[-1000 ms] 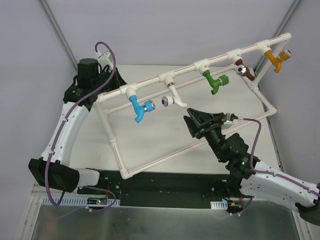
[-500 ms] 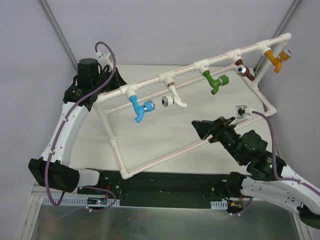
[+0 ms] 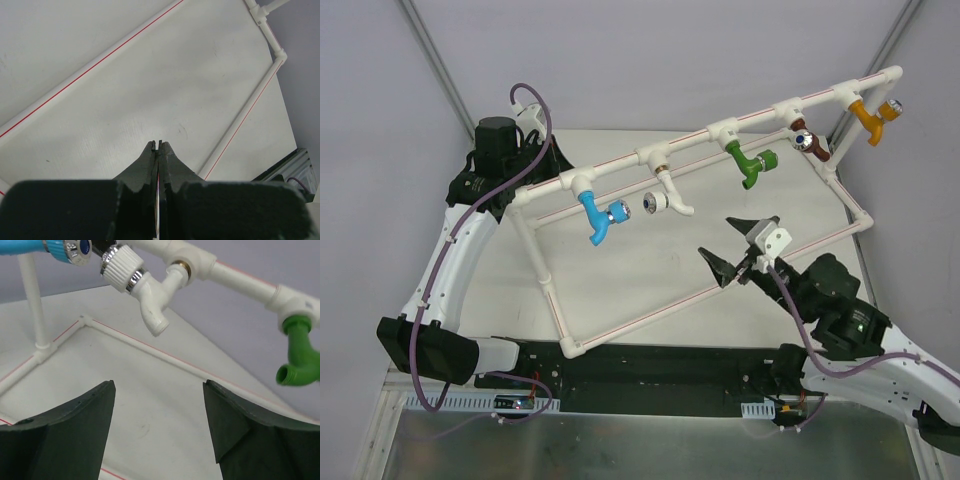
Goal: Install the water faucets
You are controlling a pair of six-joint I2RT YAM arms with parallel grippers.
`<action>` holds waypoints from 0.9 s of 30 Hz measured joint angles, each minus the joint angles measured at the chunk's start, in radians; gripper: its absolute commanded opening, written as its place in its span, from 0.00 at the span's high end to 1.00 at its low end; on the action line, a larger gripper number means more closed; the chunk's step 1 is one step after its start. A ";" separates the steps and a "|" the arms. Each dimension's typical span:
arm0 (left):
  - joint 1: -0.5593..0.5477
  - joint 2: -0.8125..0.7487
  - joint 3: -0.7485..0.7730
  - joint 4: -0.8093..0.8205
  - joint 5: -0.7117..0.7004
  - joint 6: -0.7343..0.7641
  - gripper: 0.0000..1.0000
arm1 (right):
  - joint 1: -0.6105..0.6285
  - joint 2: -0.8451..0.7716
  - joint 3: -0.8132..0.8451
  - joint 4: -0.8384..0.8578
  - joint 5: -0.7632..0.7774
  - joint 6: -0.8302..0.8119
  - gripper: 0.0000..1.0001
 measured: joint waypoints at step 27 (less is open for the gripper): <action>0.000 0.000 -0.001 0.001 0.000 0.000 1.00 | 0.093 0.351 0.107 0.240 -0.100 -1.003 0.24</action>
